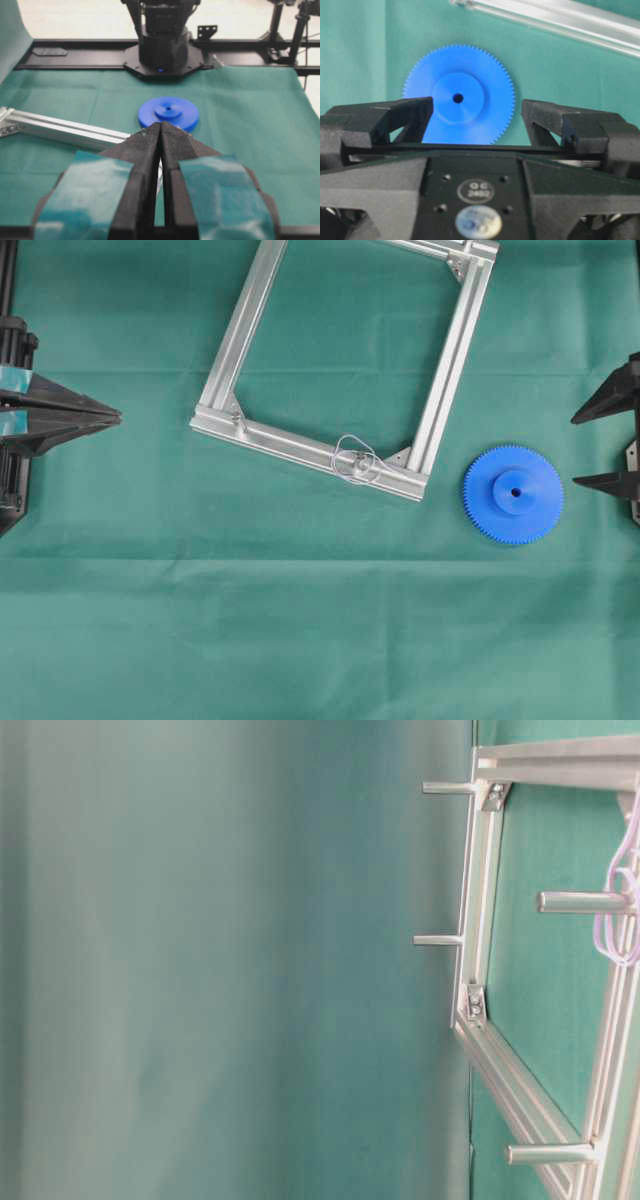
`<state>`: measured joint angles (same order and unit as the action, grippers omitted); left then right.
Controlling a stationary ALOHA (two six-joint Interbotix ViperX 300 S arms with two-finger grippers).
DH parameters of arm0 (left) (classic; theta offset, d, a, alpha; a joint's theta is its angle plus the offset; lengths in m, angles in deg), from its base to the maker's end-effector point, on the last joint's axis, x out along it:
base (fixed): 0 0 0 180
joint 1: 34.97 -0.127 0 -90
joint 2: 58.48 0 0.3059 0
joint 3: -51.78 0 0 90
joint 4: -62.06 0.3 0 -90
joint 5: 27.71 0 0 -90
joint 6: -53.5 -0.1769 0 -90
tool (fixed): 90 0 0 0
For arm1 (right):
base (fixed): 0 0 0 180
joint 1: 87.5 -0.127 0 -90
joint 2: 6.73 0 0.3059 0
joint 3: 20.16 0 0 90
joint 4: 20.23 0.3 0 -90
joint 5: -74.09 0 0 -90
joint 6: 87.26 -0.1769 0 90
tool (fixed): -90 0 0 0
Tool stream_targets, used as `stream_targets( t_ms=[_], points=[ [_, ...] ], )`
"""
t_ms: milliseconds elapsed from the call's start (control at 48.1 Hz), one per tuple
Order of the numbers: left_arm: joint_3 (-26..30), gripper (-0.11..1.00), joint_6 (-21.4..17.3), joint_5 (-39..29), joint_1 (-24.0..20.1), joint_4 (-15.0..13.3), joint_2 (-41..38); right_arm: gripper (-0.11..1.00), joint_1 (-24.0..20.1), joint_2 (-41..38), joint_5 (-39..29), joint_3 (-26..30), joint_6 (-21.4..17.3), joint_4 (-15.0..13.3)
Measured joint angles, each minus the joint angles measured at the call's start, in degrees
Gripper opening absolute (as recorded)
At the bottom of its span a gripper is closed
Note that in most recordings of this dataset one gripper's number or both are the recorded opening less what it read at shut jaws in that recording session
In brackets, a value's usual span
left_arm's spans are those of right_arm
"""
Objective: Find the location of the shaft and insert the gear.
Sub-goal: 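Lower the right gripper over the blue gear's hub and close on it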
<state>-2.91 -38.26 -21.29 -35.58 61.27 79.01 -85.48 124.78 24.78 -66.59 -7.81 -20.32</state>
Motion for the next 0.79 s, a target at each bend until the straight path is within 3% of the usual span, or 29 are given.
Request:
stream_targets(
  t_ms=[354, 790],
  points=[
    [0.0, 0.01, 0.0, -0.3, -0.2, 0.0, 0.0, 0.92, -0.1, -8.2, 0.4, -0.1, 0.0, 0.2],
    [-0.1, 0.01, 0.0, -0.4, -1.1, 0.0, 0.0, 0.92, -1.6, -18.8, 7.7, -2.4, 0.0, 1.5]
  ],
)
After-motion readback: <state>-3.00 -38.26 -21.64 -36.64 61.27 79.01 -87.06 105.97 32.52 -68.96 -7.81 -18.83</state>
